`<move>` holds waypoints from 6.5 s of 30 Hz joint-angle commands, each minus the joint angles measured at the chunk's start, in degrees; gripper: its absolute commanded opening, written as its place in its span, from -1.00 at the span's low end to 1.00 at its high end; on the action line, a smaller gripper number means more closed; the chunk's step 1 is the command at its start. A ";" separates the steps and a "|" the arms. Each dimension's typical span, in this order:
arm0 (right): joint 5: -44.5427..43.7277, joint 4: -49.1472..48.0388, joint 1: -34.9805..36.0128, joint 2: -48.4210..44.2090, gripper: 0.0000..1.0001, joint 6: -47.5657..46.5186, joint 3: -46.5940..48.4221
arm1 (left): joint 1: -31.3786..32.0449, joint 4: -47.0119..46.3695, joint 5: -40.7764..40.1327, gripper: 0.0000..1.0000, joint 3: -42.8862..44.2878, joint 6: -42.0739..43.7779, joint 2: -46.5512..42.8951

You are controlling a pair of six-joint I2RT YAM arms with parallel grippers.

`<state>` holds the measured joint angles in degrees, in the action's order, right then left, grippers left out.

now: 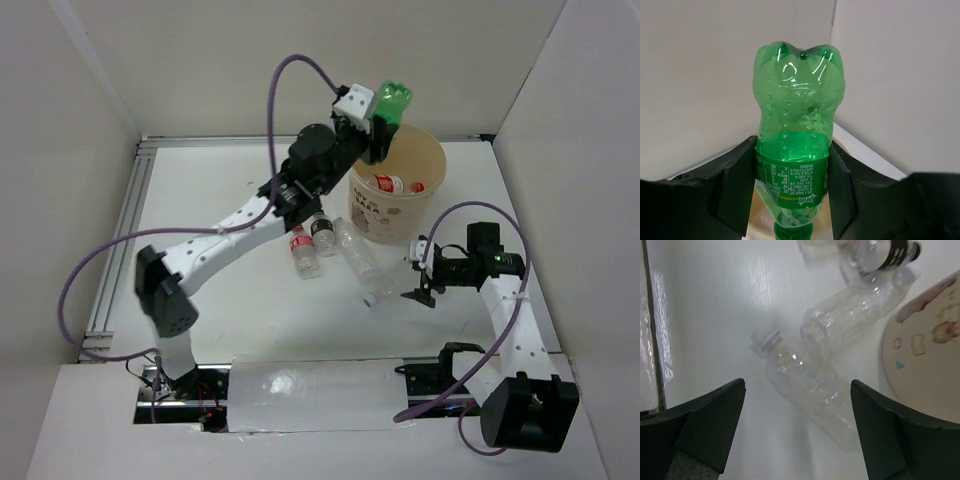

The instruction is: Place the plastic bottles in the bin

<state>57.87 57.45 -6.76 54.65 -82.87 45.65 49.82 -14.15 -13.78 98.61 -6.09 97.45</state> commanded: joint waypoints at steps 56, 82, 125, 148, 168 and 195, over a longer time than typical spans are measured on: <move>-11.28 -52.27 14.34 24.35 0.50 48.58 34.16 | -12.82 19.68 6.58 0.99 -41.22 -36.72 -3.14; 1.91 -4.01 5.80 1.60 0.38 24.07 13.69 | -6.15 25.58 0.25 -1.00 -31.13 -23.45 -18.24; -52.59 -58.06 34.53 16.36 1.00 72.15 -10.23 | -6.23 13.90 -4.05 0.94 -13.28 -17.37 -8.30; -44.78 -43.76 39.99 1.11 -1.00 64.34 -9.79 | -11.85 14.59 -3.71 0.98 -27.78 -24.59 0.02; -52.84 -56.45 38.41 -11.43 -1.00 57.83 4.80 | -13.62 29.96 -12.58 0.98 -45.43 -39.34 -16.05; -25.45 -53.24 5.01 3.54 1.00 62.83 14.12 | -13.44 44.39 -7.23 0.98 -58.62 -61.50 -24.07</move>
<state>25.28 2.24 -0.78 61.08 -20.80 56.69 36.16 30.35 -21.50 40.18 -65.47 73.21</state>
